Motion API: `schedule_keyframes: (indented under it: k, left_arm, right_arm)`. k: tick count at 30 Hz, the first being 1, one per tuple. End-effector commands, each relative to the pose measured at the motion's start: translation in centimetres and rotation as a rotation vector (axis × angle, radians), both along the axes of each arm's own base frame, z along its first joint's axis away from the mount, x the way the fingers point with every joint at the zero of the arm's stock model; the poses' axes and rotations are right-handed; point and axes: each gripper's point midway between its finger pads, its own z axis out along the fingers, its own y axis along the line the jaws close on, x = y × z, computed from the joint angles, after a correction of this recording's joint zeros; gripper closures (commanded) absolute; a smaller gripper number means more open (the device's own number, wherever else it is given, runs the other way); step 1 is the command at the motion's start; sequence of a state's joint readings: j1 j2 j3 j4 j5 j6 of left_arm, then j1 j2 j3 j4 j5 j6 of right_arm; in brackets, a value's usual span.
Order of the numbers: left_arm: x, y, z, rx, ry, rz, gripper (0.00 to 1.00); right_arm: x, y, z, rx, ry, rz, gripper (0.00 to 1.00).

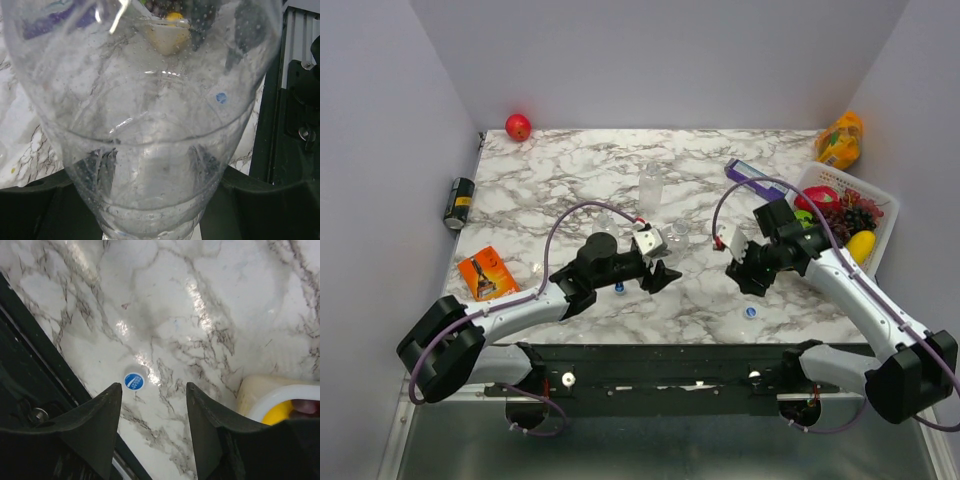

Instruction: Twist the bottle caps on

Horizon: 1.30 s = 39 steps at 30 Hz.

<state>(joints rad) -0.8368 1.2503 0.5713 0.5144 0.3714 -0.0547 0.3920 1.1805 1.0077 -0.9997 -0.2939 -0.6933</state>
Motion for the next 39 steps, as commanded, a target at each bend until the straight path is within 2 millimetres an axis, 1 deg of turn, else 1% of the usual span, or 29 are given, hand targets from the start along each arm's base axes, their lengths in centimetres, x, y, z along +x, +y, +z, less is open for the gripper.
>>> schedule_keyframes:
  k: [1, 3, 5, 6, 8, 9, 10, 11, 13, 15, 16, 17, 19, 25, 28, 32, 34, 37, 38, 39]
  left_arm:
    - [-0.3, 0.1, 1.2, -0.019, -0.046, -0.032, 1.0]
    - [-0.4, 0.2, 1.2, -0.019, -0.043, -0.032, 1.0]
    - [-0.4, 0.2, 1.2, -0.021, -0.04, -0.029, 1.0]
    - [-0.4, 0.2, 1.2, -0.022, -0.039, -0.031, 1.0]
    - [-0.5, 0.2, 1.0, -0.021, -0.035, -0.034, 1.0]
    - [-0.4, 0.2, 1.0, -0.019, -0.034, -0.031, 1.0]
    - [-0.5, 0.2, 0.7, -0.014, -0.031, -0.032, 1.0]
    - [-0.5, 0.2, 0.7, -0.015, -0.032, -0.032, 1.0]
    - [-0.5, 0.1, 0.6, -0.016, -0.033, -0.039, 1.0]
    - [-0.5, 0.1, 0.6, -0.013, -0.031, -0.039, 1.0]
    - [-0.5, 0.1, 0.7, -0.013, -0.028, -0.04, 1.0]
    - [-0.5, 0.0, 0.7, -0.011, -0.026, -0.04, 1.0]
    - [-0.4, 0.0, 0.8, -0.009, -0.026, -0.04, 1.0]
    - [-0.4, -0.3, 0.7, -0.011, -0.015, -0.045, 1.0]
    - [-0.3, -0.5, 0.7, -0.01, -0.009, -0.049, 1.0]
    - [-0.2, -0.7, 0.6, -0.006, -0.01, -0.056, 1.0]
    - [-0.2, -0.8, 0.6, -0.004, -0.006, -0.057, 1.0]
    - [-0.2, -0.9, 0.4, 0.001, -0.001, -0.065, 1.0]
    - [-0.3, -0.9, 0.2, 0.007, -0.004, -0.07, 1.0]
    - [-0.3, -0.9, 0.1, 0.012, -0.007, -0.073, 1.0]
  right_arm:
    - [-0.9, -2.0, -2.1, -0.092, -0.076, 0.13, 0.38]
    - [-1.8, -2.6, -3.2, -0.117, -0.079, 0.2, 0.38]
    - [-2.2, -2.4, -3.2, -0.101, -0.126, 0.263, 0.36]
    - [-2.8, -2.7, -4.4, -0.115, -0.131, 0.319, 0.34]
    - [-2.8, -2.8, -5.1, -0.123, -0.168, 0.362, 0.28]
    - [-2.7, -3.0, -5.6, -0.141, -0.184, 0.41, 0.27]
    - [-3.0, -3.2, -6.5, -0.154, -0.175, 0.43, 0.26]
    - [-3.1, -3.4, -6.9, -0.166, -0.17, 0.446, 0.25]
    - [-3.6, -3.7, -8.5, -0.183, -0.144, 0.506, 0.24]
    - [-3.9, -3.4, -9.3, -0.172, -0.136, 0.537, 0.24]
    - [-3.6, -3.2, -9.5, -0.166, -0.152, 0.542, 0.24]
    - [-3.8, -3.2, -10.0, -0.164, -0.144, 0.549, 0.24]
    - [-3.7, -3.2, -10.5, -0.168, -0.137, 0.554, 0.25]
    - [-3.6, -3.2, -10.9, -0.168, -0.117, 0.552, 0.29]
    - [-3.6, -3.3, -11.2, -0.172, -0.106, 0.554, 0.33]
    - [-4.0, -3.6, -11.8, -0.186, -0.07, 0.549, 0.4]
    - [-4.4, -3.7, -12.2, -0.184, -0.056, 0.551, 0.42]
    - [-4.6, -3.7, -12.4, -0.18, -0.051, 0.548, 0.5]
    - [-4.3, -3.6, -12.1, -0.179, -0.059, 0.543, 0.56]
    - [-4.0, -3.6, -11.8, -0.185, -0.071, 0.531, 0.59]
